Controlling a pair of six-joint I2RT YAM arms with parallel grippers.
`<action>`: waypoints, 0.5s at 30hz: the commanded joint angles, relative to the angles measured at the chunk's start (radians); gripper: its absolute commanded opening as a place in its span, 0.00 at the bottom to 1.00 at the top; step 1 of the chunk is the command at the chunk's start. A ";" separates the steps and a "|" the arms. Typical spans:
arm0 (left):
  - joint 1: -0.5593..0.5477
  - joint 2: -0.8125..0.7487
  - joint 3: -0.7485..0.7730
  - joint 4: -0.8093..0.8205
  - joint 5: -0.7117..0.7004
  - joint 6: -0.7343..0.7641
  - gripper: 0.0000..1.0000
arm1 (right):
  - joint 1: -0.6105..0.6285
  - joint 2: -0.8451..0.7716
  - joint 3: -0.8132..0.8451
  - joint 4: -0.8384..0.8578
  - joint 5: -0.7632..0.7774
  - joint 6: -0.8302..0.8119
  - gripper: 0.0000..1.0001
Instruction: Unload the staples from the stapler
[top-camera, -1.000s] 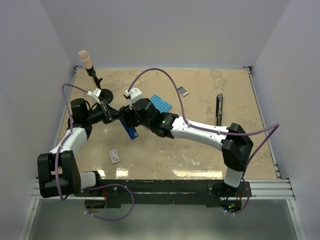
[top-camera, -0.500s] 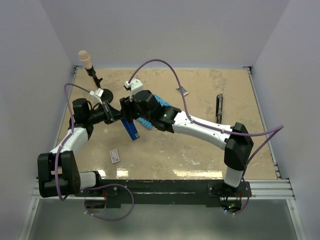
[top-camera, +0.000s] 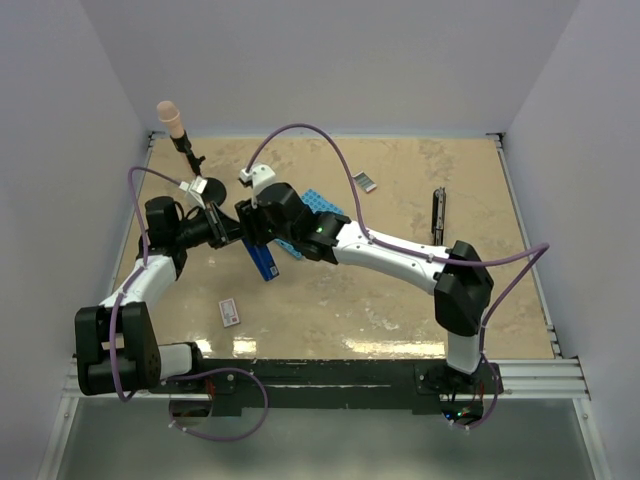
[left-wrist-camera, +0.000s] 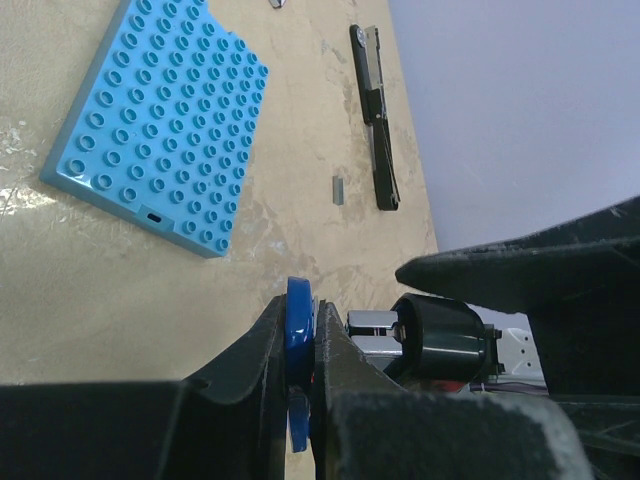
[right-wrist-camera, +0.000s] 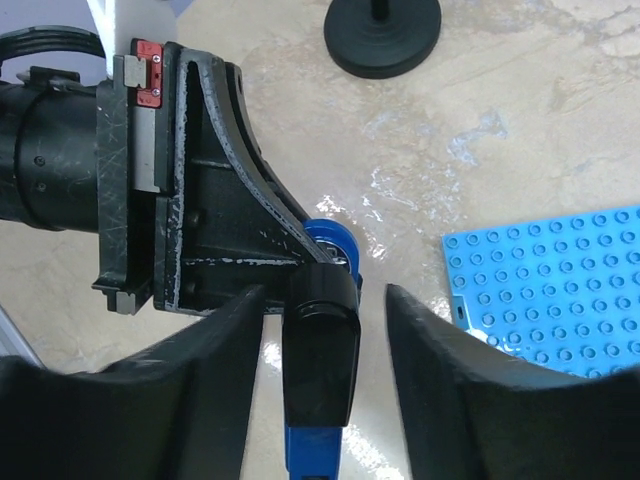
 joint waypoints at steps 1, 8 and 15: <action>-0.007 -0.036 0.008 0.072 0.045 -0.001 0.00 | -0.001 -0.004 0.036 0.001 -0.010 -0.001 0.46; -0.004 -0.036 0.015 0.049 0.025 0.008 0.00 | -0.002 -0.043 0.012 -0.008 0.027 -0.013 0.11; 0.013 -0.013 0.031 -0.021 -0.028 0.036 0.00 | -0.021 -0.188 -0.143 -0.013 0.051 -0.024 0.10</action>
